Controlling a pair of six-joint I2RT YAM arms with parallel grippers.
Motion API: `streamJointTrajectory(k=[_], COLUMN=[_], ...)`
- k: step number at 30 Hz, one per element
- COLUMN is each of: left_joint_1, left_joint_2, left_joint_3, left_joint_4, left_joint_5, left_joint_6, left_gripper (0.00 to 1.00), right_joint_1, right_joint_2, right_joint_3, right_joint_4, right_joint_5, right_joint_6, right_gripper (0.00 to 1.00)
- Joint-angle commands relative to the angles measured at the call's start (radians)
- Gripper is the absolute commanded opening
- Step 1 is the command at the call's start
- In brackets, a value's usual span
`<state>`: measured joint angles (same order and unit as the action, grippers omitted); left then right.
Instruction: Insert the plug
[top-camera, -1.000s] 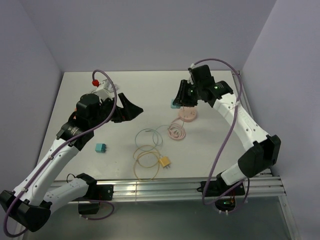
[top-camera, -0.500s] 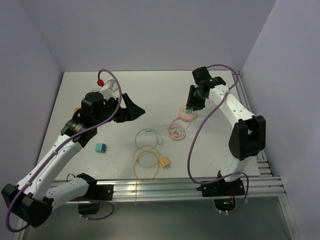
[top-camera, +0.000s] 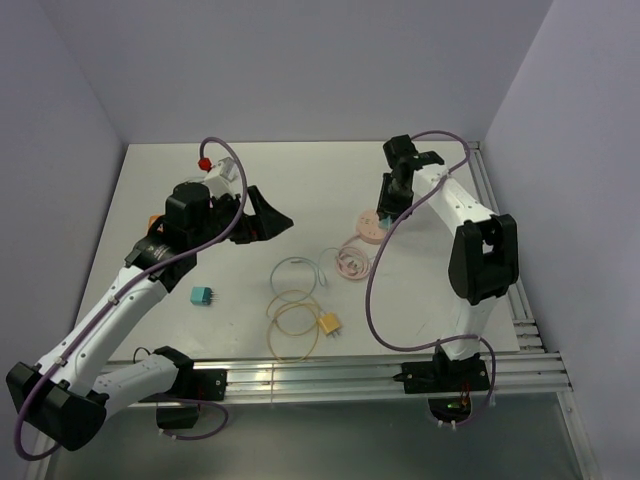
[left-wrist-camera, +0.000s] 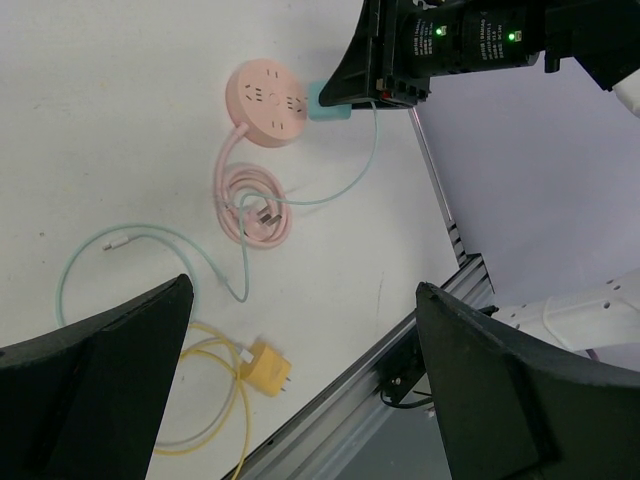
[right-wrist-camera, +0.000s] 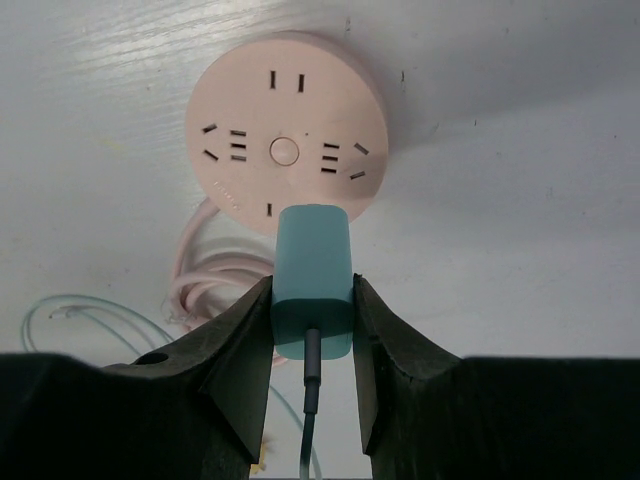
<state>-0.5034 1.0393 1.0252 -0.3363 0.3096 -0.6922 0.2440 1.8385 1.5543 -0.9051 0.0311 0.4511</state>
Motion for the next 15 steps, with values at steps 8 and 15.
streamJointTrajectory(k=[8,15], left_joint_1=[0.003,0.003], left_joint_2=[0.010,0.015], left_joint_3=[0.050,0.047], left_joint_4=[0.028,0.033], left_joint_5=[0.025,0.031], left_joint_6=[0.033,0.031], left_gripper=[0.98,0.98], right_joint_1=[-0.015,-0.015], right_joint_2=[0.061,0.096], right_joint_3=[0.066,0.069], right_joint_4=[0.025,0.032], right_joint_5=[0.038,0.053], right_joint_6=[-0.014,-0.025], right_gripper=[0.00,0.00])
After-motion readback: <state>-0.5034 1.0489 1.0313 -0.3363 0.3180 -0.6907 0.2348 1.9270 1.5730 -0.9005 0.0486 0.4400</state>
